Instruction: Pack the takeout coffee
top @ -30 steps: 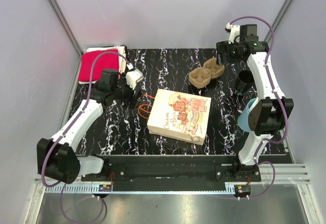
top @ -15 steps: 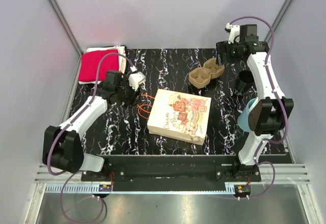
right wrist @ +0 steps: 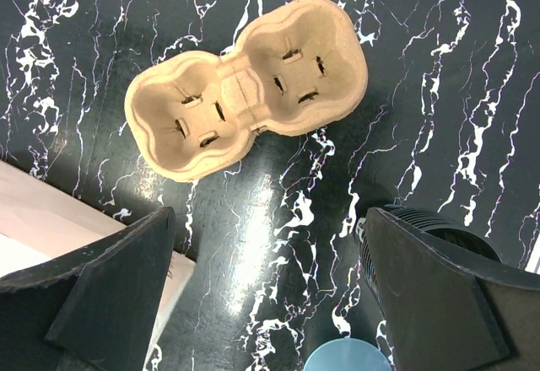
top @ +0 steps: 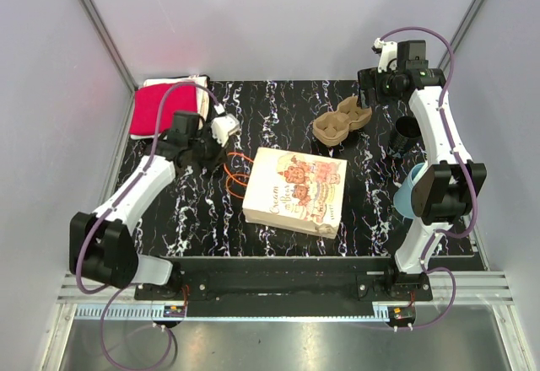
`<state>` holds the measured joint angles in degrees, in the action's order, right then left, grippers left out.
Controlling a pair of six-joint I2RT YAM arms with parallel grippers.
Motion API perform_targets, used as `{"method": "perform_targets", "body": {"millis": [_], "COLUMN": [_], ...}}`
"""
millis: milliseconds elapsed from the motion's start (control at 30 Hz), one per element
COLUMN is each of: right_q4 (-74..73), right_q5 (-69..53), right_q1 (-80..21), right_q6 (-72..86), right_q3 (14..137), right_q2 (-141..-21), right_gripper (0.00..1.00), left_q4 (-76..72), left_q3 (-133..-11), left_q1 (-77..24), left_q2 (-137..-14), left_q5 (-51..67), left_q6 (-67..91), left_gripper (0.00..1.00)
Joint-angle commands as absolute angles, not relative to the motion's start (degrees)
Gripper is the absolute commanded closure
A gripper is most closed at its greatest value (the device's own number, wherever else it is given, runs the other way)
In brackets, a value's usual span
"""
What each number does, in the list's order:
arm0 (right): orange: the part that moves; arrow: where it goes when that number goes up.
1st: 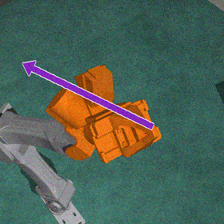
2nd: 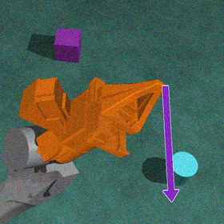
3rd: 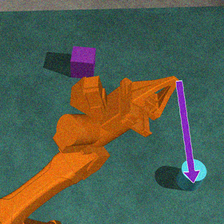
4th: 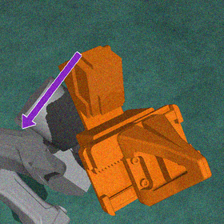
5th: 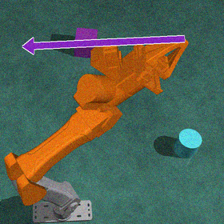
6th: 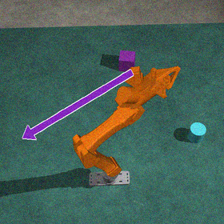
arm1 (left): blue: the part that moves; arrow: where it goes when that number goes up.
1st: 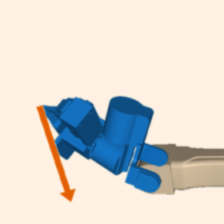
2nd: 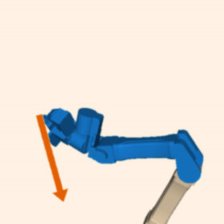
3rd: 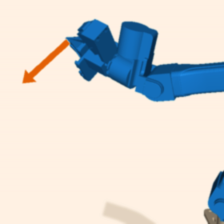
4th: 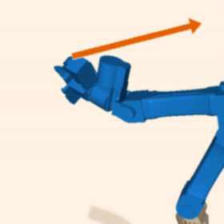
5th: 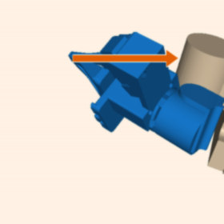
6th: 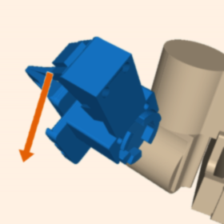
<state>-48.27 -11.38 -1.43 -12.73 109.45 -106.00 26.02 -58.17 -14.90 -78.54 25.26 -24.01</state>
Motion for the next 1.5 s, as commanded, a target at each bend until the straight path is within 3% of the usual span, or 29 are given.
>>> {"method": "perform_targets", "body": {"millis": [0,300,500,733,1200,1300,1333,1433,1467], "right_q4": [-47.64,-47.55,-47.64,-47.64,-47.37,-47.37,-47.37,-47.37,-47.46], "right_q5": [-12.13,-12.48,-12.66,-12.48,-12.39,-12.30,-12.39,-12.31,-12.13], "right_q1": [-1.14,-1.23,-1.14,-1.23,-1.14,-1.14,-1.14,-1.14,-1.14], "right_q6": [-12.13,-12.04,-11.51,-11.51,-11.95,-11.87,-11.87,-11.60,-11.43], "right_q3": [109.78,109.95,109.95,109.78,109.60,109.69,109.77,110.12,110.30], "right_q2": [-103.71,-103.36,-102.92,-103.01,-103.80,-103.89,-103.89,-104.24,-104.33], "right_gripper": [0.00,0.00,0.00,0.00,0.00,0.00,0.00,0.00,0.00], "left_q4": [30.05,43.67,50.88,52.38,50.80,49.66,49.48,48.61,48.26], "left_q3": [-67.75,-86.90,-101.58,-107.22,-113.82,-113.03,-112.85,-112.33,-112.06], "left_q1": [-14.68,-15.11,-21.87,-31.90,-32.43,-32.43,-32.34,-32.43,-32.34], "left_q2": [-72.78,-70.05,-75.84,-84.28,-92.46,-92.20,-92.20,-91.94,-91.85], "left_q5": [24.00,21.89,16.28,8.70,4.31,3.25,3.08,2.03,1.41], "left_q6": [-25.14,-27.51,-29.44,-31.47,-32.17,-32.34,-32.52,-32.43,-32.43], "left_gripper": [1.00,1.00,1.00,0.95,0.91,0.78,0.69,0.59,0.46]}}
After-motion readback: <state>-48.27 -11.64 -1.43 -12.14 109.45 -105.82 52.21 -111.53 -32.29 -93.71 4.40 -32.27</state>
